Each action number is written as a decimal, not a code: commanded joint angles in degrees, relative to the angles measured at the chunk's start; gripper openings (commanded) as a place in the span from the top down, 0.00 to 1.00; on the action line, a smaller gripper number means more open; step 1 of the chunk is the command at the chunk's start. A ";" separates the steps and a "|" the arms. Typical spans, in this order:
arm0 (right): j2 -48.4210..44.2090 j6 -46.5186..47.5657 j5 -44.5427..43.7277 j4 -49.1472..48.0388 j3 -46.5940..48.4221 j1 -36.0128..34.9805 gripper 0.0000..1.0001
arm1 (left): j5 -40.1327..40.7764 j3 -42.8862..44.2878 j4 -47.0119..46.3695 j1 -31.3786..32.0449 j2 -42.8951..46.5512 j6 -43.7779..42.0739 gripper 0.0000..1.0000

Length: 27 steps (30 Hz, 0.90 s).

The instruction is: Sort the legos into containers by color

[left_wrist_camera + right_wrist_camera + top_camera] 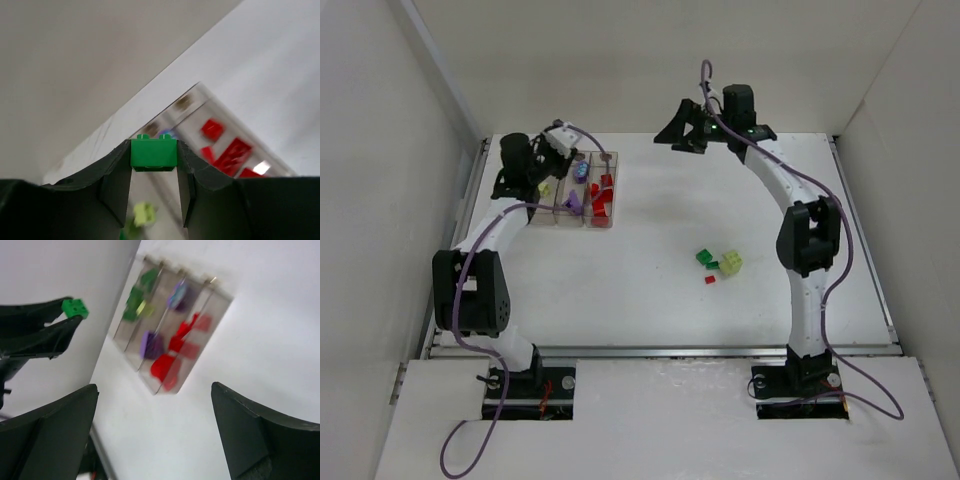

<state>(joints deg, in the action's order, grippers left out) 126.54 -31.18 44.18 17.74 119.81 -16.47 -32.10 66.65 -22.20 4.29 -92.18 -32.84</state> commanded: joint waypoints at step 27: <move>4.07 5.07 -19.39 8.36 10.01 3.29 0.00 | 9.77 9.11 7.08 -16.69 -15.05 -3.20 0.19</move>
<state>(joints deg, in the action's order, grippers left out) 136.94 -28.86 28.58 24.12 130.19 -13.19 -18.81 73.47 -16.08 -12.47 -110.08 -35.81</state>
